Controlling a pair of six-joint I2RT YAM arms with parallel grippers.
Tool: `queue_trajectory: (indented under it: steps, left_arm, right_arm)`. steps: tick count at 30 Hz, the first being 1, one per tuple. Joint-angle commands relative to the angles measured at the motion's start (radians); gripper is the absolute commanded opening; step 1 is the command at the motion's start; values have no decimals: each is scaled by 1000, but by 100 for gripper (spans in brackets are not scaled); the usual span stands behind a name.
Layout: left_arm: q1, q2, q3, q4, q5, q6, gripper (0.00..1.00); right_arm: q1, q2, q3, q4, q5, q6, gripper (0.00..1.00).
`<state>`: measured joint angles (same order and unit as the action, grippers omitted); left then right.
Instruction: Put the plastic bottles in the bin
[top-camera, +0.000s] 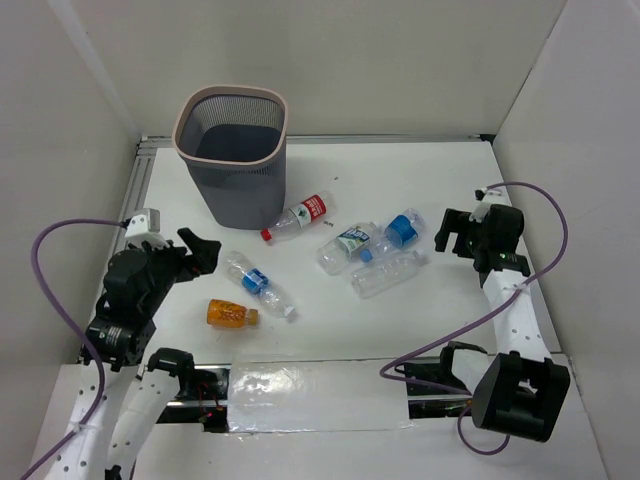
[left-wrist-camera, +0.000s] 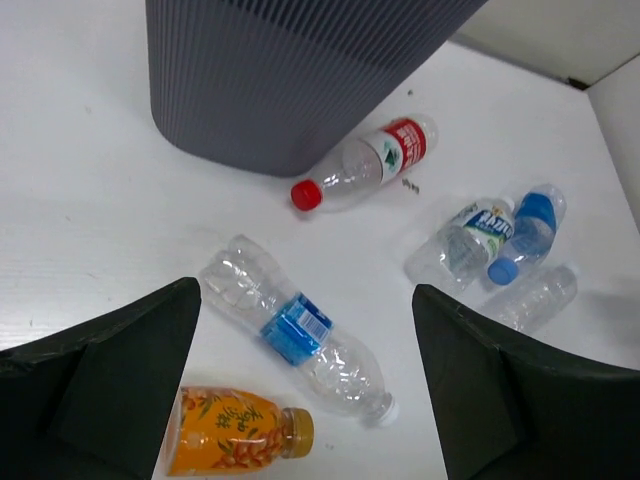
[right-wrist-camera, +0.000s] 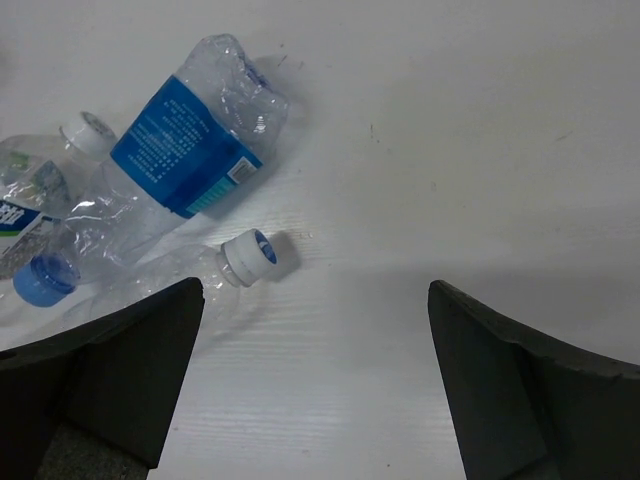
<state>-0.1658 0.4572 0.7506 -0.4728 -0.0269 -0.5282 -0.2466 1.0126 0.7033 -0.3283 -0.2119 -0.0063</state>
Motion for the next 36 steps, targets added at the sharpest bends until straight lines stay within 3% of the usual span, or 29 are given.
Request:
queue_trajectory:
  steps: [1,7,9,10,11,13,15,16,17,18,19,23,24,28,36]
  left_arm:
    - [-3,63,-8,-26,58,-64,100]
    - [-23,179,4,-64,67,-154,85]
    - [-46,204,-5,-33,80,-196,74]
    - [-58,216,-14,-24,81,-213,58]
    - [-75,230,-14,-24,81,-228,50]
    - [-135,259,-14,-12,52,-272,42]
    - [-156,291,-25,-12,29,-311,43]
    - [-165,291,-25,-3,28,-322,47]
    - [-166,310,-25,-3,28,-322,53]
    - [-166,334,-36,-3,19,-347,65]
    - [-166,348,-36,-19,4,-360,71]
    - [-198,402,-36,-87,-99,-412,93]
    - [-198,414,-48,-87,-119,-424,94]
    - [-216,480,-79,-23,-183,-469,97]
    - [-392,681,-89,135,-334,-569,97]
  right_arm:
    - [9,32,65,-53,-88,-79,100]
    - [9,95,127,-143,-194,-248,100]
    - [0,106,127,-169,-240,-332,100]
    - [0,106,116,-169,-269,-345,100]
    - [0,106,116,-160,-270,-345,100]
    - [0,116,116,-160,-261,-336,100]
    - [0,142,116,-173,-270,-369,95]
    - [0,162,125,-173,-290,-370,68]
    - [0,162,125,-173,-290,-370,50]
    - [0,172,125,-173,-290,-370,42]
    - [0,172,125,-157,-281,-370,42]
    - [0,162,114,-135,-271,-359,78]
    - [0,162,114,-135,-271,-359,81]
    - [0,162,105,-126,-280,-359,85]
    - [0,172,105,-126,-280,-370,85]
